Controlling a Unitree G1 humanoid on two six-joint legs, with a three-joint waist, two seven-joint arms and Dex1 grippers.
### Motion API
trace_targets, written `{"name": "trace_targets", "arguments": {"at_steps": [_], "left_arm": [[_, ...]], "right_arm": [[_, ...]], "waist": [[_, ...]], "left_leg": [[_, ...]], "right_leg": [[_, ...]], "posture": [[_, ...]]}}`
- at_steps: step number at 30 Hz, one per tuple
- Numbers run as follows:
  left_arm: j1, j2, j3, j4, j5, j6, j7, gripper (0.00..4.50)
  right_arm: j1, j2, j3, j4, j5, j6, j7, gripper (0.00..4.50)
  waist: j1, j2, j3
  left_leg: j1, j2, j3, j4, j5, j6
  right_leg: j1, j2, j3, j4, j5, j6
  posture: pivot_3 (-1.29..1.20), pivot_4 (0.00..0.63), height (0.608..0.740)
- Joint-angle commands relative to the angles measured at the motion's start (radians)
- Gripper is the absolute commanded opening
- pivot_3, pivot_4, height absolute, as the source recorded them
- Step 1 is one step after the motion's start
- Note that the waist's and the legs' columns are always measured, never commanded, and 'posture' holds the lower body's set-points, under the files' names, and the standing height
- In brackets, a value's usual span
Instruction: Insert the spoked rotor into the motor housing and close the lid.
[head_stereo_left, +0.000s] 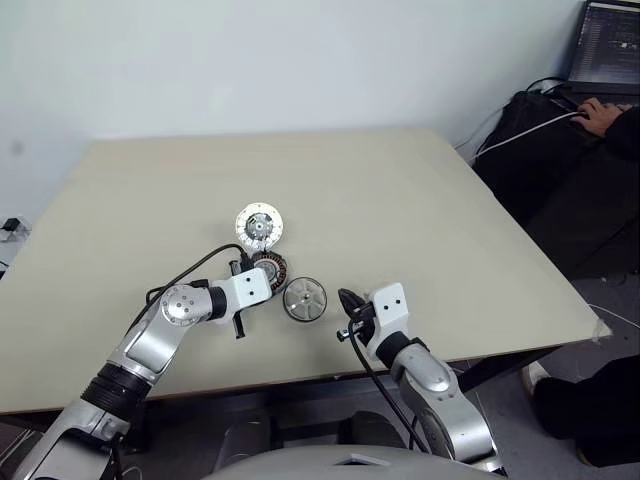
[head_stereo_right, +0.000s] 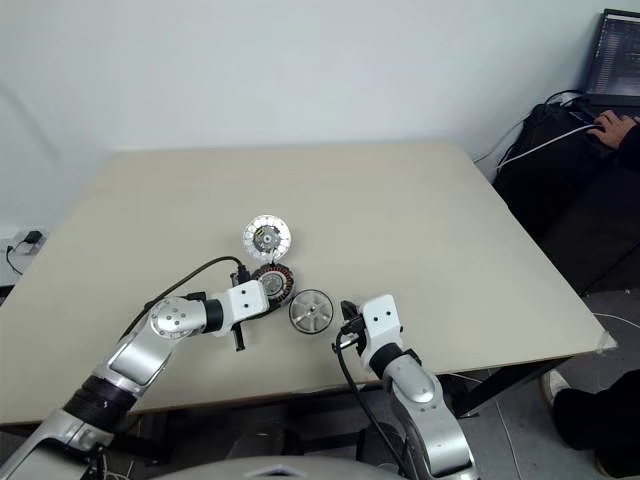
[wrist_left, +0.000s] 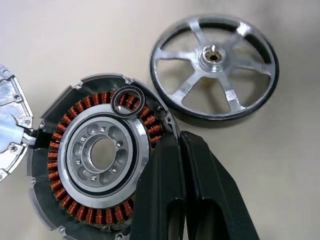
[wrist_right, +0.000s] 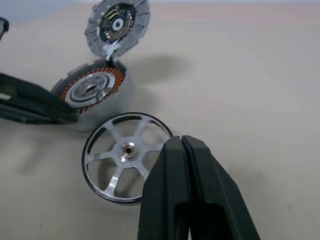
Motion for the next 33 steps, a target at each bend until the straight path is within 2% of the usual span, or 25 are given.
{"name": "trace_targets", "arguments": {"at_steps": [1, 26, 33], "left_arm": [[-0.052, 0.002, 0.045, 0.009, -0.002, -0.038, 0.003, 0.03], [-0.16, -0.074, 0.005, 0.132, 0.058, 0.043, -0.037, 0.03], [-0.164, -0.08, 0.013, 0.111, 0.019, 0.033, -0.1, 0.03]], "right_arm": [[-0.007, 0.001, -0.008, -0.041, 0.003, -0.01, -0.004, 0.07], [0.0, 0.0, -0.009, -0.051, 0.002, -0.01, -0.01, 0.07], [0.0, 0.001, -0.01, -0.051, 0.002, -0.01, -0.011, 0.07]], "waist": [[0.0, 0.0, 0.0], [0.002, 0.0, 0.0], [0.002, 0.0, 0.0]], "left_leg": [[0.0, 0.0, 0.0, 0.0, 0.0, 0.0], [-0.001, 0.003, 0.0, 0.006, -0.001, 0.001], [-0.001, 0.003, 0.0, 0.007, -0.001, 0.001]], "right_leg": [[0.0, 0.0, 0.0, 0.0, 0.0, 0.0], [0.001, 0.002, 0.0, 0.002, 0.001, 0.001], [0.002, 0.002, 0.0, 0.002, 0.001, 0.001]], "posture": [[0.0, 0.0, 0.74], [0.0, 0.0, 0.74], [0.0, 0.0, 0.74]]}}
